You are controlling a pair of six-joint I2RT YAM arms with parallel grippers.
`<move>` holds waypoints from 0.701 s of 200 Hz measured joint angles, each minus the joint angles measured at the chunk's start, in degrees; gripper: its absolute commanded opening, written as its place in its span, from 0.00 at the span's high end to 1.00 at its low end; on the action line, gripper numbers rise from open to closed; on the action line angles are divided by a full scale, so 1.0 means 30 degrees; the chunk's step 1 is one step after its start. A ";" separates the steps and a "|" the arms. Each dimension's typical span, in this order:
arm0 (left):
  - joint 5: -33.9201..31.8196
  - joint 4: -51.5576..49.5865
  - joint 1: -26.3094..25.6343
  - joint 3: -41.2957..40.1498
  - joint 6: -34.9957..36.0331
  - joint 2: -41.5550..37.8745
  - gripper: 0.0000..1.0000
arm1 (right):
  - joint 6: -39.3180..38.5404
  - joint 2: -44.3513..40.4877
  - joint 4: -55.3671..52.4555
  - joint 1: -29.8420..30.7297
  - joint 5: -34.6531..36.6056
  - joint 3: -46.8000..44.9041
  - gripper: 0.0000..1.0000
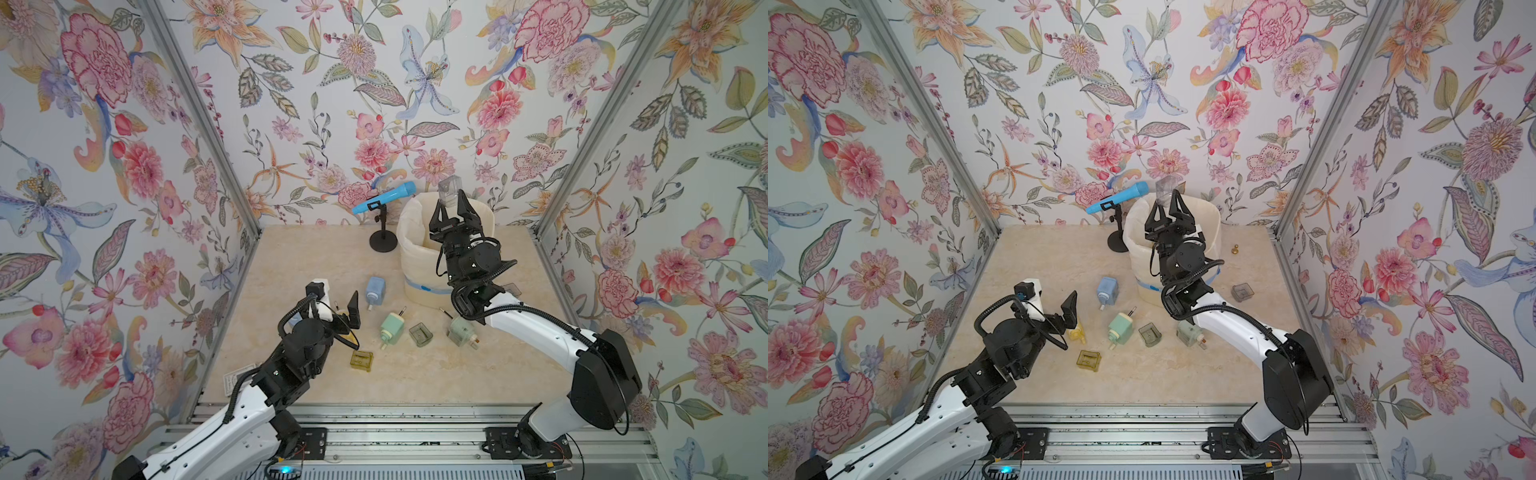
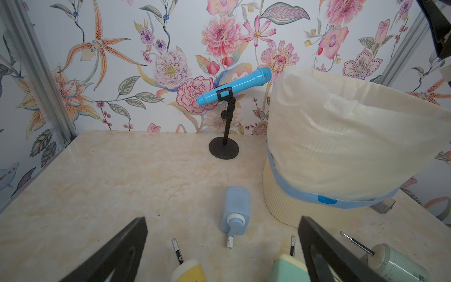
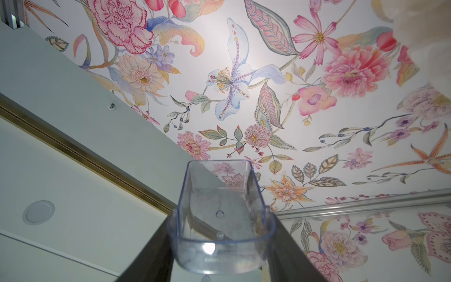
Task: Take out the pencil sharpener tray and clean the shavings
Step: Pour the shavings into the trash bin.
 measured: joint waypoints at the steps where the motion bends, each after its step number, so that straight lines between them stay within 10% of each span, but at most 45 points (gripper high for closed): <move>1: -0.0015 -0.0007 0.0000 0.0015 0.0000 -0.0007 0.00 | 0.0000 0.0000 0.0015 0.0007 -0.0007 0.0000 0.55; 77: 0.0007 -0.0393 -0.0029 0.0291 0.0525 -0.0306 0.00 | -0.2324 -0.2739 -0.2251 -0.3789 -0.8218 -0.0036 0.56; 140: 0.1668 0.0510 -0.0029 0.0335 0.1311 0.0080 0.00 | -1.1810 -0.4517 -0.7774 -0.6841 -2.0844 0.1362 0.54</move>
